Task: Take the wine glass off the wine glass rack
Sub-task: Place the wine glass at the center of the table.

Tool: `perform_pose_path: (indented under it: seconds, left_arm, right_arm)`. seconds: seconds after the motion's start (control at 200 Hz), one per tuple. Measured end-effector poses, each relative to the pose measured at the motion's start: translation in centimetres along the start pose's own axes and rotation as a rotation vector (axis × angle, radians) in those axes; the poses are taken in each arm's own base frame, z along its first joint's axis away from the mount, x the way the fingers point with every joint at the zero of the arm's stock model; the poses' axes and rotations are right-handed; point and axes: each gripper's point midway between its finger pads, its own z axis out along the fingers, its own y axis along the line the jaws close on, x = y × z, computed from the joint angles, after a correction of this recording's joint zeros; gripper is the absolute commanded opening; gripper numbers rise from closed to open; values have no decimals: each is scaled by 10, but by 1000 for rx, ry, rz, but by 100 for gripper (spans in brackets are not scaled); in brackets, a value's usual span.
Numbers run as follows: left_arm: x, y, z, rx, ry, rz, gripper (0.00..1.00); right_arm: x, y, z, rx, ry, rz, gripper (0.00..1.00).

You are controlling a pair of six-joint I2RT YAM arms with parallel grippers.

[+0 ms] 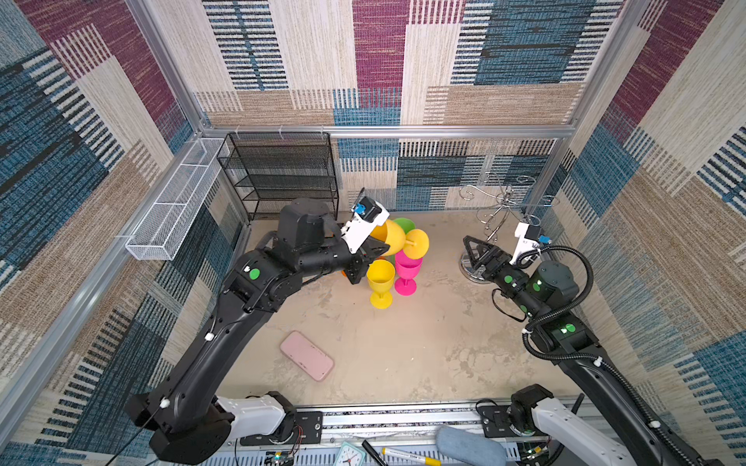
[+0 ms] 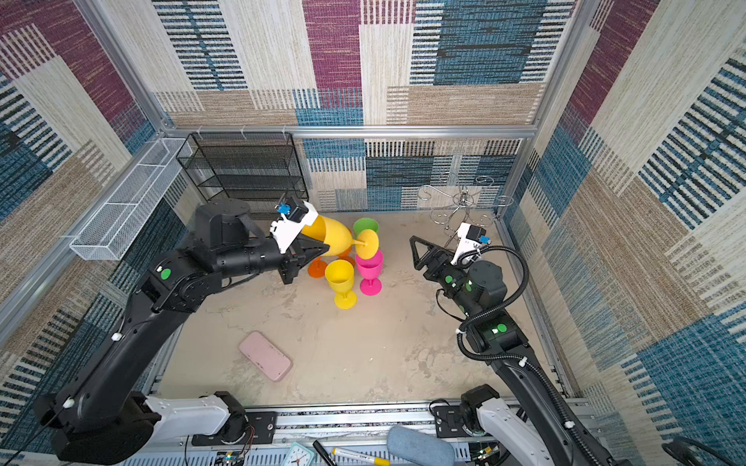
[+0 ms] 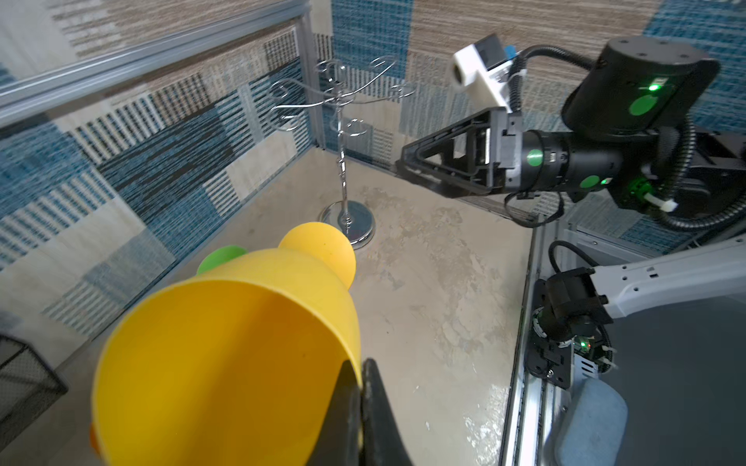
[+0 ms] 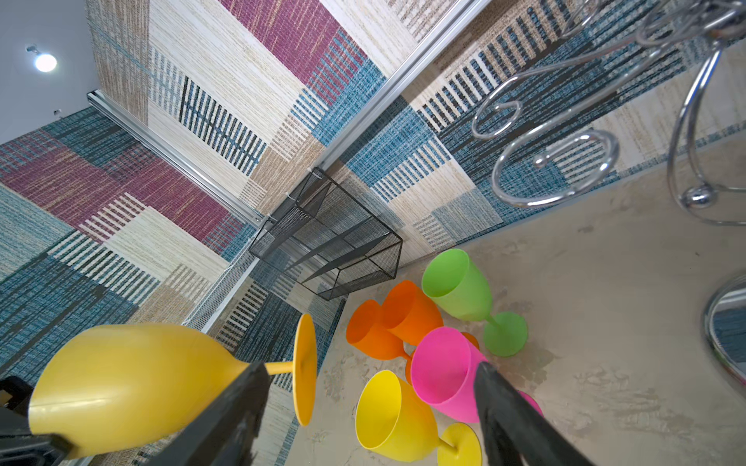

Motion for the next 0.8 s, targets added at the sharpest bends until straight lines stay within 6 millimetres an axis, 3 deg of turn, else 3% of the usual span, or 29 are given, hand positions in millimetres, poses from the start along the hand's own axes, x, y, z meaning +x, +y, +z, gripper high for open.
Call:
perform_pose_path:
  seconds: [0.175,0.361,0.456,0.631,0.801]
  left_arm:
    - [32,48,-36,-180,53,-173,0]
    - [85,84,-47,-305,174,-377,0]
    - [112,95,-41,-347,252,-463,0]
    - [163,112,-14,-386,409,-579,0]
    - [187,114,17,-400,519,-603,0]
  right_arm:
    - [3,-5,7,24,19,-39,83]
    - [7,-11,19,44,48,-85,86]
    - [5,-8,21,39,51,-124,88]
    - [-2,-1,20,25,37,-196,89]
    - [-4,2,18,18,29,-243,89]
